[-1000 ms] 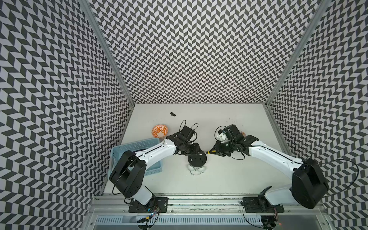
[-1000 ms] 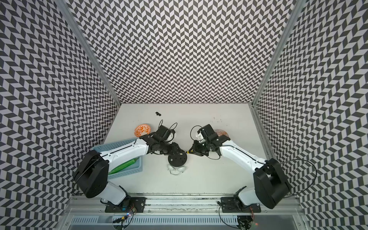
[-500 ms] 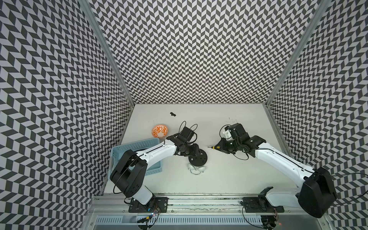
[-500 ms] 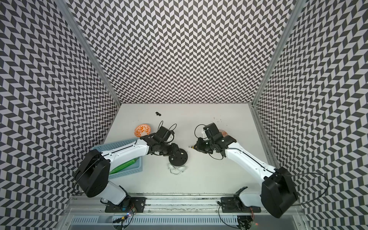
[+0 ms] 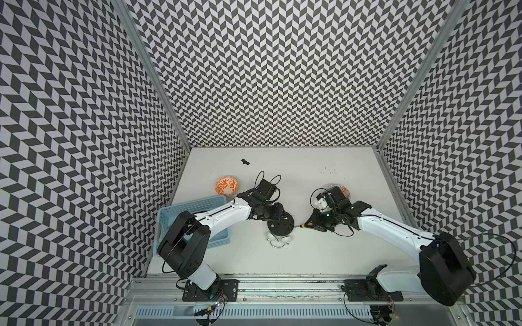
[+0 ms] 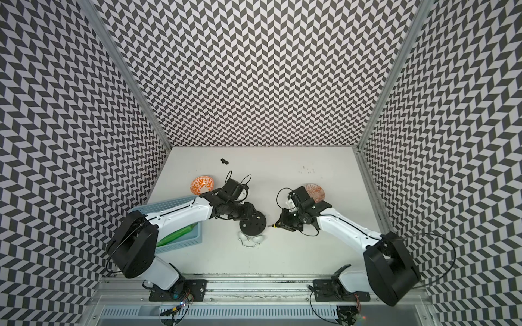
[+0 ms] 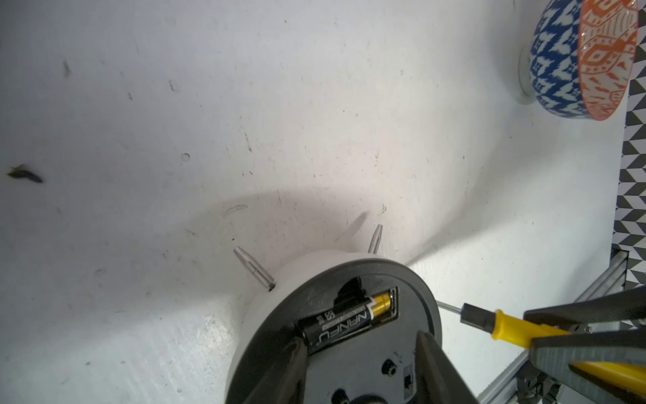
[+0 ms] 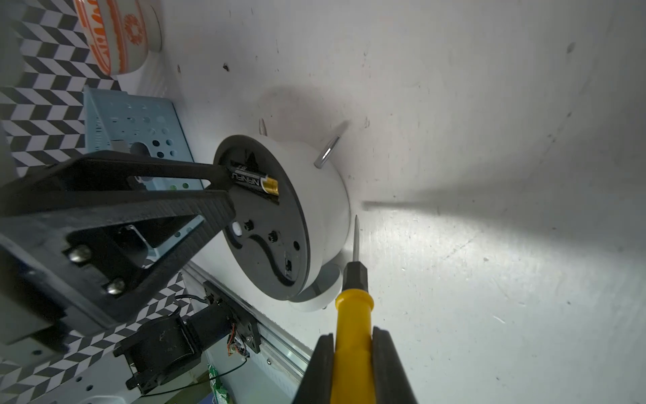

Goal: Remove the battery from the alarm
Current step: Release the battery from the alarm, then place the screwdriver at the center of the board.

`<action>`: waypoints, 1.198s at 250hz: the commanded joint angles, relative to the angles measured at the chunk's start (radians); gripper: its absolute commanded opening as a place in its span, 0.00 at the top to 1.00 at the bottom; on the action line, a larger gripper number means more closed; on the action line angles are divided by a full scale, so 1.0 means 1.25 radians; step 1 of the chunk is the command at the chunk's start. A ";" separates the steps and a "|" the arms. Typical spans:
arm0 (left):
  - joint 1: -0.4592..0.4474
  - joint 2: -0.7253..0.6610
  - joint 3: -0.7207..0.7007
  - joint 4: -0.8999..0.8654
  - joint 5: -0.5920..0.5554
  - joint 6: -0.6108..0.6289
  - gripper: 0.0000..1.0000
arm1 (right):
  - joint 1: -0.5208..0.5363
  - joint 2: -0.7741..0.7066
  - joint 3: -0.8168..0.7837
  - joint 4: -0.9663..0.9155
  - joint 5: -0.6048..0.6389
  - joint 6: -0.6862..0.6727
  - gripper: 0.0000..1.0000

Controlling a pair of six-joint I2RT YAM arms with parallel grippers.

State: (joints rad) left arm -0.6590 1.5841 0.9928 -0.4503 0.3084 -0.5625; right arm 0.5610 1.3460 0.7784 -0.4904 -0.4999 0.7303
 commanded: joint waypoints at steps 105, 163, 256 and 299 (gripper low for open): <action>-0.013 -0.013 -0.017 0.076 0.106 -0.024 0.54 | 0.016 -0.014 -0.022 0.122 -0.022 0.036 1.00; 0.077 -0.120 -0.055 -0.001 0.007 0.019 0.46 | -0.007 -0.017 0.023 -0.024 0.167 -0.023 0.91; 0.117 -0.092 -0.073 0.019 0.102 0.030 0.50 | 0.014 -0.024 0.044 0.118 0.053 0.000 0.49; 0.118 -0.075 -0.070 0.018 0.104 0.036 0.50 | 0.034 0.025 -0.057 0.373 -0.065 0.109 0.54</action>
State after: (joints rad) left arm -0.5064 1.4796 0.8928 -0.4309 0.4152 -0.5385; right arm 0.5877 1.3312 0.7673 -0.2775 -0.4290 0.7765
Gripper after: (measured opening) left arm 0.498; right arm 0.463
